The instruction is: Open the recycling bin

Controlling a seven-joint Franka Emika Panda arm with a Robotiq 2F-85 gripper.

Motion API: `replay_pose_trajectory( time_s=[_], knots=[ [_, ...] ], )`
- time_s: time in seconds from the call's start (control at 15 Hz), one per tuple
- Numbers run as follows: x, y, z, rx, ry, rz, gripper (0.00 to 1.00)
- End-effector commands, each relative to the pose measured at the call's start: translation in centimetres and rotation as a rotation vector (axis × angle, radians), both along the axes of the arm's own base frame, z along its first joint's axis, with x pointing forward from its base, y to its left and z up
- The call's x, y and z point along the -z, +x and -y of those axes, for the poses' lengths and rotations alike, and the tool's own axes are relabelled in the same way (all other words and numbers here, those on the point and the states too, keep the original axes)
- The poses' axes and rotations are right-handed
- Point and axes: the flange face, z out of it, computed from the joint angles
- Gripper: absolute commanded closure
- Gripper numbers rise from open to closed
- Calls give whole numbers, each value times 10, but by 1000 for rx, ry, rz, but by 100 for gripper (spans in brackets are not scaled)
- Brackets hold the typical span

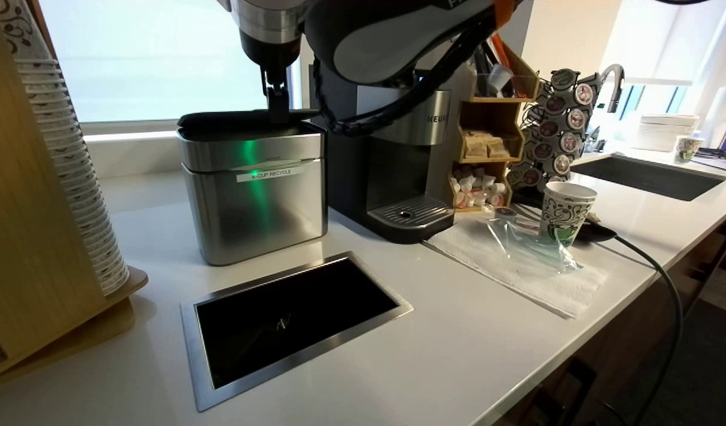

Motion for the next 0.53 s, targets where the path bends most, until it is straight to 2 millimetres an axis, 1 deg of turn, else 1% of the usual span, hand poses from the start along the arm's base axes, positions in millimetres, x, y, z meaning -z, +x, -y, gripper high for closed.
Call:
replay_pose_trajectory(
  time_s=[0.0, 0.27, 0.47],
  knots=[
    [-3, 13, 5, 22, -15, 48, 0],
    [-8, 27, 13, 45, -32, 87, 0],
    [-14, 36, 16, 53, -41, 116, 0]
  ],
)
